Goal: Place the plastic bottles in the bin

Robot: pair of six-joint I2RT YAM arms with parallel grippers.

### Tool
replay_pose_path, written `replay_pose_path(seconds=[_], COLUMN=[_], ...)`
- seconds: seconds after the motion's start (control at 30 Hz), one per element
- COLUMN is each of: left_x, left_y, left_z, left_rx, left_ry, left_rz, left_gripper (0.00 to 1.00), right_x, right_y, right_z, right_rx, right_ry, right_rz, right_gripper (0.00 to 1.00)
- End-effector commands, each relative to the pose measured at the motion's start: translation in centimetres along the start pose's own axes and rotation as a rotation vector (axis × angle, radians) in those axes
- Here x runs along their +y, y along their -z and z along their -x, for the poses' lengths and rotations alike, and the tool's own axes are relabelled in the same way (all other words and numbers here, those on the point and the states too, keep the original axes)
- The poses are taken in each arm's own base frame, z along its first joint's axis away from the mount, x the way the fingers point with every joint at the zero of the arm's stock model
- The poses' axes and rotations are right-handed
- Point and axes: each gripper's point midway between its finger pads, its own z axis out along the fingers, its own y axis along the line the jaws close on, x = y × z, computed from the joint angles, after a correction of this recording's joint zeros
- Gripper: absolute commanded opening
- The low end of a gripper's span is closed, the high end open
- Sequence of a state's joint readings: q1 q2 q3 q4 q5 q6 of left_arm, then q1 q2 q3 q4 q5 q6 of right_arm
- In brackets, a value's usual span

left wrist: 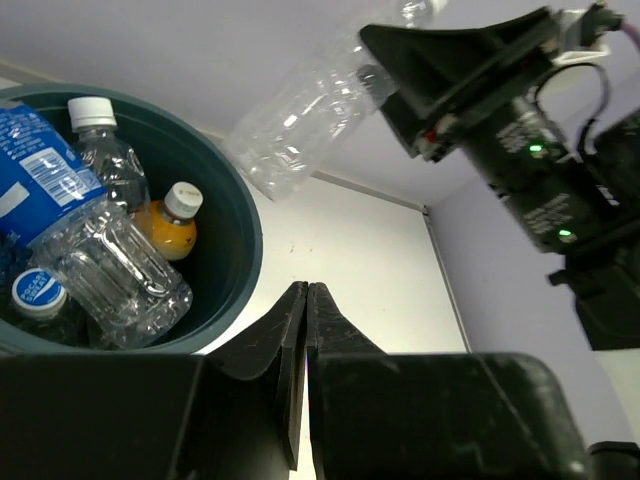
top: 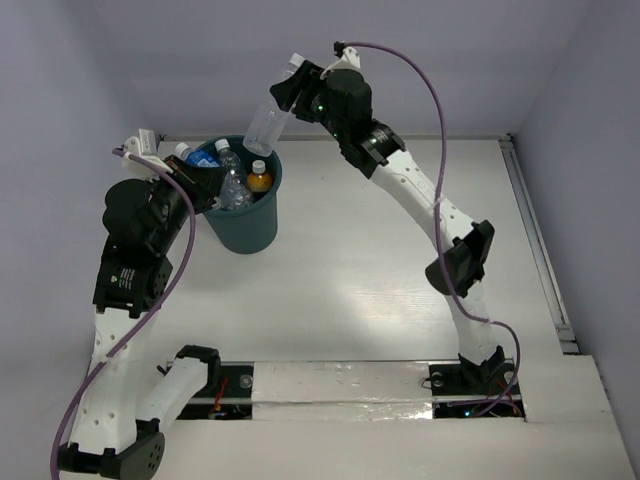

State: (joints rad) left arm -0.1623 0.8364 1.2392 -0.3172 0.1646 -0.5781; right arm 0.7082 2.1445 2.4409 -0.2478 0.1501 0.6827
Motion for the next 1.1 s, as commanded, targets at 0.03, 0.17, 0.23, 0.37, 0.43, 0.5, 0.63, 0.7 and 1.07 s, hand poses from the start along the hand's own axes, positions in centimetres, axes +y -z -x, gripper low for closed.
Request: replay_pose_path(seconds=[0.03,0.17,0.23,0.37,0.43,0.5,0.63,0.7,1.07], left_x=[-0.3,0.1,0.4,1.1,1.5,2.0,2.5,2.7,2.3], left_y=[0.6,0.4,0.2,0.0,0.0,-0.1,-0.2,-0.3,-0.3], left_z=[0.7,0.9,0.8,0.5,0.2,0.0,-0.5,-0.8,0.8], left_rx=[-0.022,-0.027,-0.027,-0.03,-0.027,-0.027,-0.019,-0.011,-0.054], left_ry=[0.0,-0.008,-0.014,-0.025,-0.032,-0.04,-0.044,-0.043,-0.055], left_rz=[0.009,0.034,0.047,0.069,0.081,0.094,0.108,0.113,0.118], left_gripper=[0.02,0.16,0.27,0.4,0.46,0.51,0.63,0.74,0.9], right_x=[-0.8,-0.5,0.4,-0.4,-1.2,-1.9,-2.3,-3.1,1.7], right_y=[-0.5,-1.0,-0.9,-0.9,-0.9,-0.9,-0.4,-0.4,2.1], right_z=[1.6,-1.6,-3.8,-7.6,-9.5,-11.0,-13.2,-14.0,-7.7], right_rx=[-0.098,-0.047,-0.011,0.056,0.092,0.124,0.161,0.188,0.099], right_ry=[0.148,0.25,0.301,0.37,0.408,0.428,0.471,0.481,0.399], right_rz=[-0.07,-0.057,-0.035,-0.049,-0.064,-0.08,-0.083,-0.1,-0.04], right_gripper=[0.54,0.54,0.55,0.56,0.57,0.59,0.63,0.68,1.0])
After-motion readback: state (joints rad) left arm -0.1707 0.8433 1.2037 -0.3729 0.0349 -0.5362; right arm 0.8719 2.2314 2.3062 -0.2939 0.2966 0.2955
